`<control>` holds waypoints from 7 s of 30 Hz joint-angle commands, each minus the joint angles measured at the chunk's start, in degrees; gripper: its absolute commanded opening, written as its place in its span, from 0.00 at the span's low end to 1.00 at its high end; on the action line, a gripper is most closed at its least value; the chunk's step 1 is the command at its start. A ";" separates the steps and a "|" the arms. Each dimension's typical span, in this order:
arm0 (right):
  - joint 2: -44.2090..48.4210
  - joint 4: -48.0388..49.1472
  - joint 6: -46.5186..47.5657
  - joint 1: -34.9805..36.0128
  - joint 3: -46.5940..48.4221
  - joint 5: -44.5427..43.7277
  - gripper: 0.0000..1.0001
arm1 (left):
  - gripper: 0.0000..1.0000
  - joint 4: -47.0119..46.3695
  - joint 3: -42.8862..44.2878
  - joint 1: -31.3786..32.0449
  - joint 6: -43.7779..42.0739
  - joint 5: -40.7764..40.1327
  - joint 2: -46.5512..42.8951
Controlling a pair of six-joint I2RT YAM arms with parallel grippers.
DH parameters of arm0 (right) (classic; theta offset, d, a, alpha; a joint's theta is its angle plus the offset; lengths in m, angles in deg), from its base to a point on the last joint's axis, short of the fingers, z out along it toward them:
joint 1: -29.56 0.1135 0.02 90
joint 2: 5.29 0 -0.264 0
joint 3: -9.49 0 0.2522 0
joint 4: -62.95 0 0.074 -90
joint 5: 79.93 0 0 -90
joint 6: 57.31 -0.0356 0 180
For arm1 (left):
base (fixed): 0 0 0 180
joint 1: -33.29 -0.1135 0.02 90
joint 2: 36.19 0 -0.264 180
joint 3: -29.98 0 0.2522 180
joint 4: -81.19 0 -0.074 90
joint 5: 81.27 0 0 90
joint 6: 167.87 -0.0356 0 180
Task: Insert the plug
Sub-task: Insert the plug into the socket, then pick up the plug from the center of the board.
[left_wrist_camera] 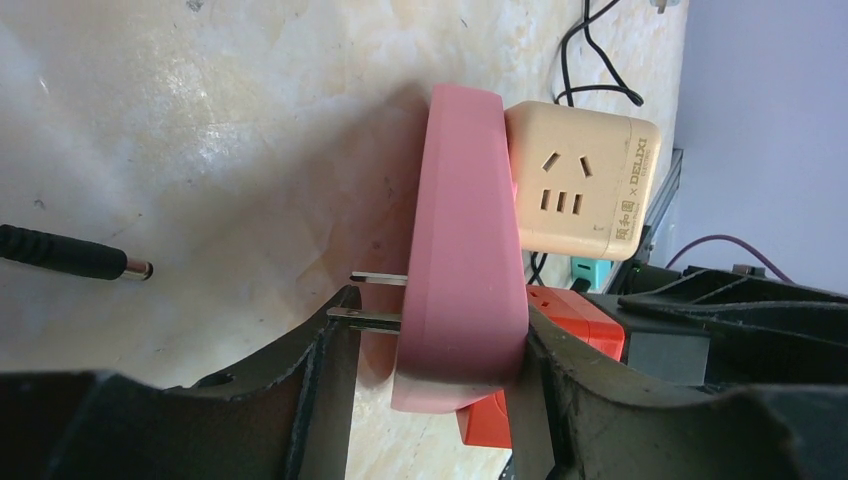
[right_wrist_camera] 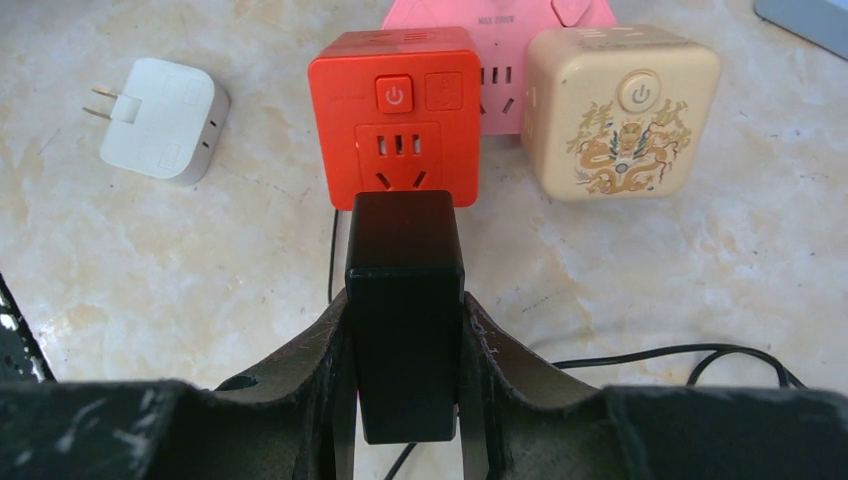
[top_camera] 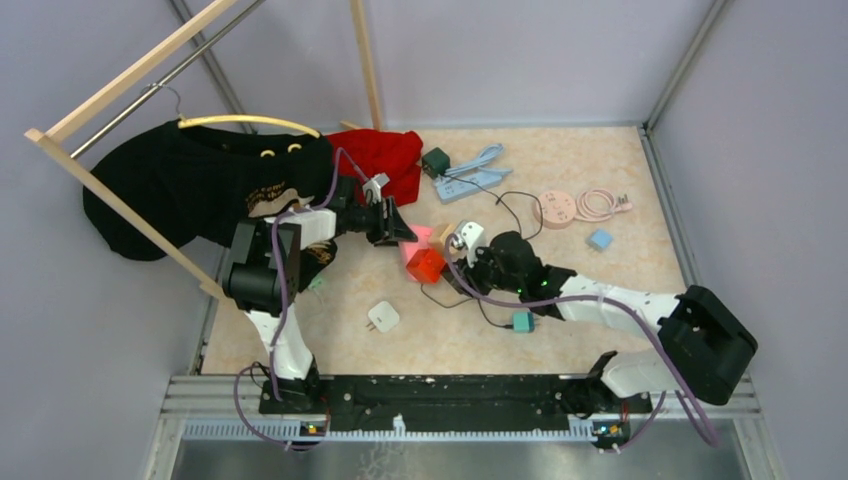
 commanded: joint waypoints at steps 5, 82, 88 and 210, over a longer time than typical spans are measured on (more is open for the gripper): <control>-1.23 1.84 4.81 -1.71 6.36 4.25 0.00 | 0.00 2.28 1.66 -0.22 -1.97 -1.44 1.19; -29.58 -29.56 -7.60 8.33 33.24 -23.81 0.00 | 0.00 0.88 -4.09 3.06 4.77 1.38 6.28; -32.83 -29.28 -8.97 8.00 34.22 -22.62 0.00 | 0.00 0.87 -4.15 3.21 4.55 1.21 5.88; -17.90 -24.82 -7.43 -0.31 29.70 -3.34 0.18 | 0.53 16.11 12.16 4.70 -10.35 -18.69 5.49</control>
